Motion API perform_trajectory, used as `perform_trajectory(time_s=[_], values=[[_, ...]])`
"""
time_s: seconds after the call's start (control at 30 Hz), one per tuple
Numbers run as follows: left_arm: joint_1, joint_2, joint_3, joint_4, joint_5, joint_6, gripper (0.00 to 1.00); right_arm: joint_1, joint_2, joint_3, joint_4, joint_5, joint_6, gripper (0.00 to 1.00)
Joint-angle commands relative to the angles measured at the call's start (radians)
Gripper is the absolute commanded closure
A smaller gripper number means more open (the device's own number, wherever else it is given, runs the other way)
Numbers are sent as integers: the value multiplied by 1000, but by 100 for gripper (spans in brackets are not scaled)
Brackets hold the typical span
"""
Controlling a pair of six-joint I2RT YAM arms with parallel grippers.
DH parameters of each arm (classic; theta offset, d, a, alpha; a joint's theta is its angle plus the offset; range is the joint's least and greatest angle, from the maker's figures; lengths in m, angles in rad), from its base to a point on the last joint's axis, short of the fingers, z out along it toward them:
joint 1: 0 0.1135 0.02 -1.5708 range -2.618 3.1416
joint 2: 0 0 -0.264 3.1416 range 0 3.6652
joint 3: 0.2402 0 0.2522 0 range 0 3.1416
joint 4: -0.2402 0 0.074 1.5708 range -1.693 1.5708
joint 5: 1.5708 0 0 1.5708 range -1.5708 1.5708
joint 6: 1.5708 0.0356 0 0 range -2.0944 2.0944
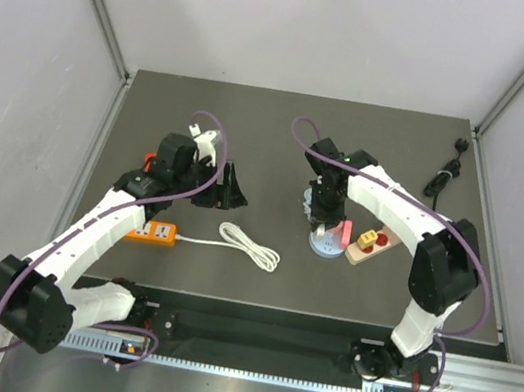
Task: Insert the plug
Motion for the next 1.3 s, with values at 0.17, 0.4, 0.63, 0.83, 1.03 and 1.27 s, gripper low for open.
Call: perform_trajectory(time_s=[0.17, 0.4, 0.63, 0.83, 1.03, 1.27], values=[[-15, -23, 25, 0, -4, 18, 21, 20, 72, 80, -2, 77, 20, 100], [-18, -21, 27, -4, -13, 20, 21, 20, 95, 74, -4, 103, 19, 100], [-20, -18, 27, -9, -21, 20, 21, 19, 111, 74, -11, 111, 11, 100], [-20, -17, 28, -9, -22, 20, 21, 14, 109, 54, 9, 115, 8, 100], [-20, -13, 28, -11, -27, 20, 21, 9, 114, 40, 18, 114, 5, 100], [-20, -12, 30, -11, -29, 20, 21, 5, 103, 22, 27, 140, 11, 100]])
